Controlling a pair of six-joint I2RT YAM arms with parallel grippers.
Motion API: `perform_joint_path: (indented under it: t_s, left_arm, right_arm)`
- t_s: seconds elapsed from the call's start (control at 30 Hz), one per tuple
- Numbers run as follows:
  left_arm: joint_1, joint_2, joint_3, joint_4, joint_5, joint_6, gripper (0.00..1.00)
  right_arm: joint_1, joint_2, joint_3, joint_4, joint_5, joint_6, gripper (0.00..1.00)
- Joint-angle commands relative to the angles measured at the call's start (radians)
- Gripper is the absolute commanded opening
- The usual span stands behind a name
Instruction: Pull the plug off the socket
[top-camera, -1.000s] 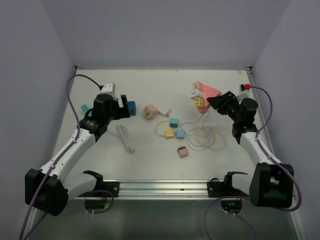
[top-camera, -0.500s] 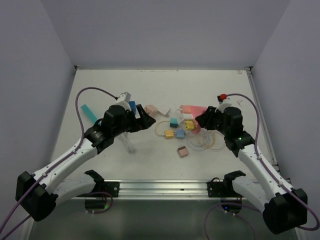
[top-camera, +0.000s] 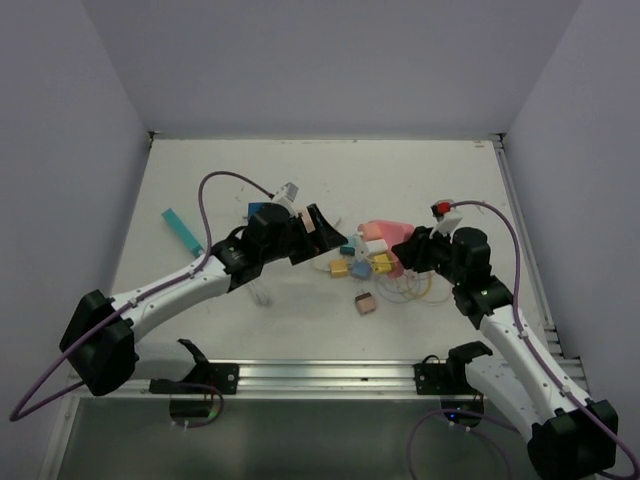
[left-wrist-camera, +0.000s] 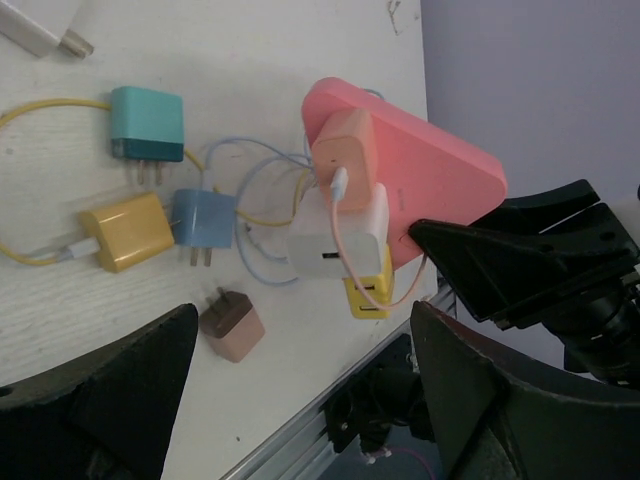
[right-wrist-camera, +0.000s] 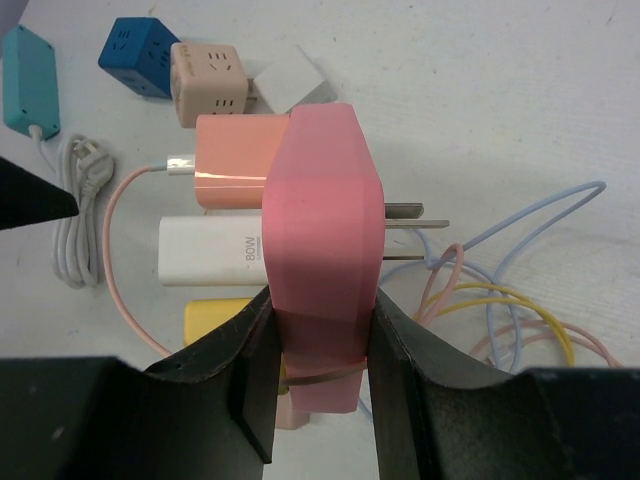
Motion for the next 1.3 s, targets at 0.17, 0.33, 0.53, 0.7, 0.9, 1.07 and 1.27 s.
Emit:
perform_joint_path:
  t_s: [0.17, 0.33, 0.53, 0.7, 0.9, 1.07, 1.27]
  left_arm:
    - [-0.051, 0.19, 0.157, 0.172, -0.044, -0.024, 0.87]
    - [-0.071, 0.32, 0.235, 0.188, -0.049, -0.03, 0.82]
    - [-0.094, 0.409, 0.295, 0.195, -0.052, -0.036, 0.68]
    - [-0.106, 0.416, 0.277, 0.221, -0.067, -0.043, 0.44]
    - [-0.108, 0.377, 0.21, 0.239, -0.087, -0.076, 0.1]
    - [-0.108, 0.339, 0.116, 0.28, -0.086, -0.157, 0.0]
    - [-0.106, 0.284, 0.038, 0.316, -0.103, -0.254, 0.0]
  right_arm:
    - [0.006, -0.007, 0.011, 0.143, -0.065, 0.006, 0.0]
    - [0.009, -0.007, 0.002, 0.152, -0.08, 0.01, 0.0]
    - [0.007, -0.016, -0.008, 0.155, -0.083, 0.01, 0.0]
    - [0.007, -0.024, -0.021, 0.16, -0.074, 0.014, 0.0]
    - [0.007, -0.032, -0.045, 0.147, 0.035, 0.023, 0.0]
    - [0.009, -0.036, -0.064, 0.115, 0.18, 0.036, 0.0]
    - [0.007, -0.073, -0.107, 0.066, 0.36, 0.062, 0.0]
